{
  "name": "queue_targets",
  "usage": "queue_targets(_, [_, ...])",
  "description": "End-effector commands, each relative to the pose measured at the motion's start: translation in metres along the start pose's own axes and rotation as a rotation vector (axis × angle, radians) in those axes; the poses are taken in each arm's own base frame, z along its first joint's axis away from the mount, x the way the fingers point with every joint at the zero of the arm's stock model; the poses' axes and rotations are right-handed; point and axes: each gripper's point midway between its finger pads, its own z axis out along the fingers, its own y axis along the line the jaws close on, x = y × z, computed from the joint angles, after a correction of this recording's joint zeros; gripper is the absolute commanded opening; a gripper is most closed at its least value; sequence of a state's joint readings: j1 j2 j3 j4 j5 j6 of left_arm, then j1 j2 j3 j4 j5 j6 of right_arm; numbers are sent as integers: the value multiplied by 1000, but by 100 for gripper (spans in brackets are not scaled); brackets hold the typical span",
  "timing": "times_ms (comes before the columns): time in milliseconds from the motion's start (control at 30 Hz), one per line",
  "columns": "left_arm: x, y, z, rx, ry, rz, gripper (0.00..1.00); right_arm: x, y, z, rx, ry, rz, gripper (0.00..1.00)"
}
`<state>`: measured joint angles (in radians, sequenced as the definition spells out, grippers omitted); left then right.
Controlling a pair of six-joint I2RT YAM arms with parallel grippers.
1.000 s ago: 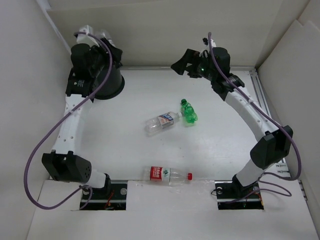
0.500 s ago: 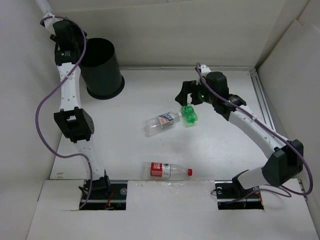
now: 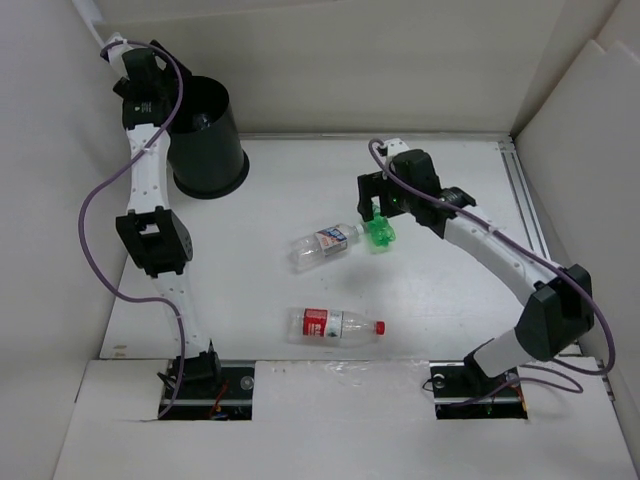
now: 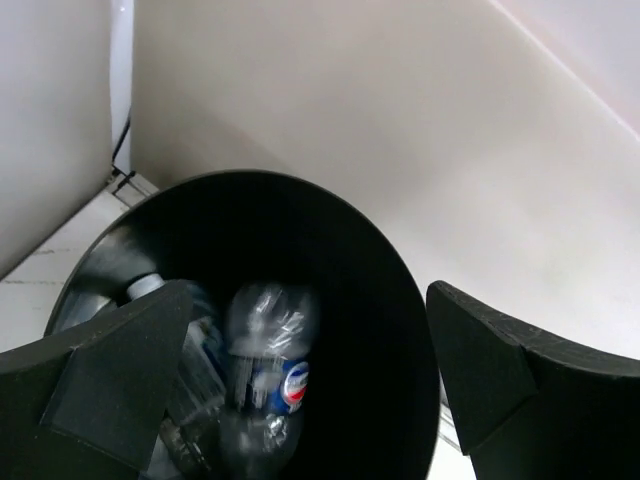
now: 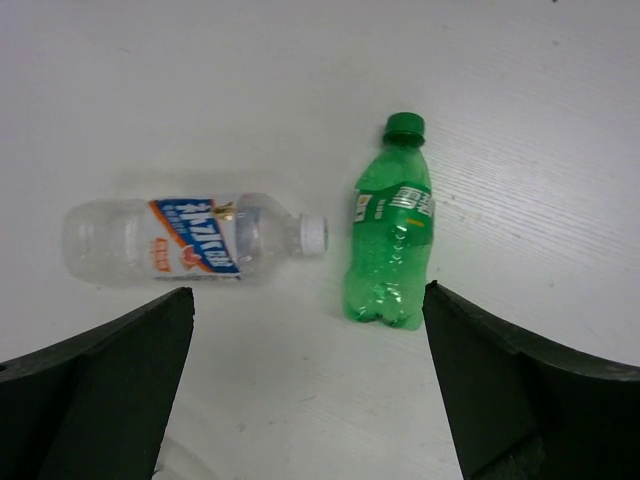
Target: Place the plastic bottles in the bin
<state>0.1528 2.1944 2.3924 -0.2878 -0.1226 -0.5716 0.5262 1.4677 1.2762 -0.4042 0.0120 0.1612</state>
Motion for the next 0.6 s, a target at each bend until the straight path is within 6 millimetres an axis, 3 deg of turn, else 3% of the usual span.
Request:
queue_targets(0, [-56,-43,-50,120,-67,-32,100,5,-25,16,153,59,-61,100])
queue_targets(67, [-66,-56,-79,168,-46,-39,100,17,-42,34,185,118,-75,100])
queue_targets(167, [-53,-74,-120,236,34,-1,100,16,-38,51,133,144,-120,100])
queue_targets(200, [-43,-77,-129,248,65,17,100,25,-40,61,136,182,-131,100])
queue_targets(233, [-26,-90,-140,288,107,40,100,25,-45,66,142,187,-134,100])
queue_targets(267, [-12,-90,-147,292,146,57,100,16,-50,69,158,173,-138,100])
queue_targets(300, [7,-83,-154,275,195,76,100,21,-56,78,167,194,-133,100])
queue_targets(400, [52,-90,-176,319,304,118,100,14,-62,91,143,200,-120,100])
queue_targets(433, [70,-83,-189,317,340,136,100,22,-68,102,142,225,-110,100])
queue_targets(467, [84,-89,-200,331,351,159,100,22,-69,108,140,229,-122,100])
queue_targets(533, [107,-79,-221,340,381,183,100,29,-71,127,142,275,-131,100])
queue_targets(567, [112,-87,-230,394,386,180,100,34,-73,133,143,298,-131,100])
